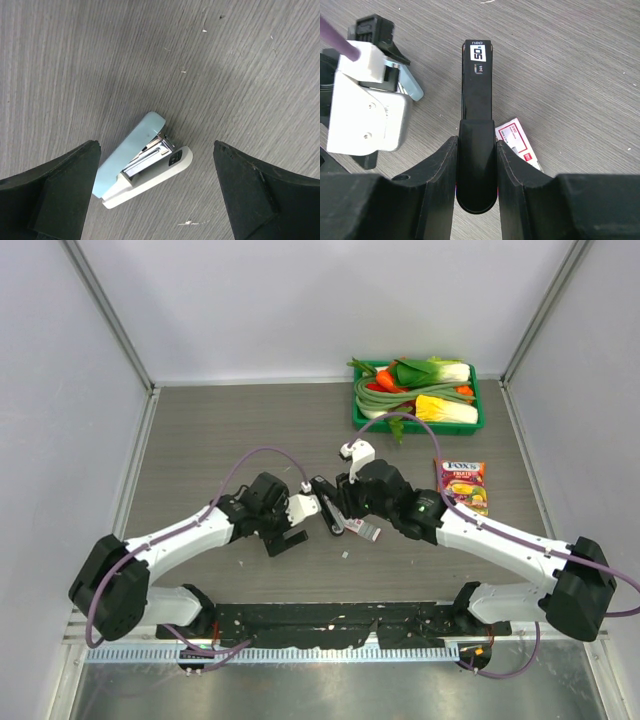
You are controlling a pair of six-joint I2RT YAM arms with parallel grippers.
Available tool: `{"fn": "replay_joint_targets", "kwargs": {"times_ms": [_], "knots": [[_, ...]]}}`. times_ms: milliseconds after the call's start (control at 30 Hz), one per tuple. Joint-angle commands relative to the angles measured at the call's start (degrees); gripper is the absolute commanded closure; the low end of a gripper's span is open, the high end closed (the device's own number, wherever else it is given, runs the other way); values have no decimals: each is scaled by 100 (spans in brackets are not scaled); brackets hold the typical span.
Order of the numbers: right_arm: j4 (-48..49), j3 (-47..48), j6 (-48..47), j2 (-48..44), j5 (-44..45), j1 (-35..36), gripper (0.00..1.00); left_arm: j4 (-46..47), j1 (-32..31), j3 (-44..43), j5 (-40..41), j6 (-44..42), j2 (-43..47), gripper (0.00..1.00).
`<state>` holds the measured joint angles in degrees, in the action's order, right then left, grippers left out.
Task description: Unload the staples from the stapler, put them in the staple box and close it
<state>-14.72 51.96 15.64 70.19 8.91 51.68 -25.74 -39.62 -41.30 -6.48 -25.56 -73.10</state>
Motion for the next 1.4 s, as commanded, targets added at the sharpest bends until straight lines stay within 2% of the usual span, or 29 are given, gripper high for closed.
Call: {"fn": "replay_joint_targets", "kwargs": {"times_ms": [0,133,267,500,700,733,833,900,1033,1100,1133,1233,1267,1367], "knots": [[567,305,97,-296,111,9,99,323,24,-10,190,-71,-318,0],[567,358,71,-313,85,-9,99,736,287,122,437,-335,-591,0],[584,358,88,-375,59,0,99,763,682,131,446,-572,-741,0],[830,147,203,-436,-90,-9,99,614,1525,333,411,-1038,-477,0],[1365,-2,396,-340,-310,-9,99,107,1791,334,122,-1013,93,0],[1436,-11,440,-296,-380,-9,99,-105,1799,211,-79,-751,242,0],[1849,-28,563,-252,-512,-9,99,-976,2001,-483,-1510,-268,892,0],[2068,-29,659,-225,-556,-9,99,-1038,2291,-774,-2684,137,1464,0],[2385,-20,861,-243,-671,-18,99,-1250,2651,-1117,-4201,902,1527,0],[2578,-46,993,-313,-741,-35,99,-943,2957,-960,-4780,1490,1518,0],[2640,-46,1029,-339,-776,-35,99,-768,3064,-855,-5349,1710,1518,0],[2755,-11,1151,-427,-820,-53,99,137,3451,-389,-6484,2686,1422,0],[2781,15,1169,-445,-812,-62,99,461,3574,-249,-6689,2845,1369,0],[2913,24,1275,-542,-1022,-97,99,648,3837,-186,-7252,2996,1088,0]]}}
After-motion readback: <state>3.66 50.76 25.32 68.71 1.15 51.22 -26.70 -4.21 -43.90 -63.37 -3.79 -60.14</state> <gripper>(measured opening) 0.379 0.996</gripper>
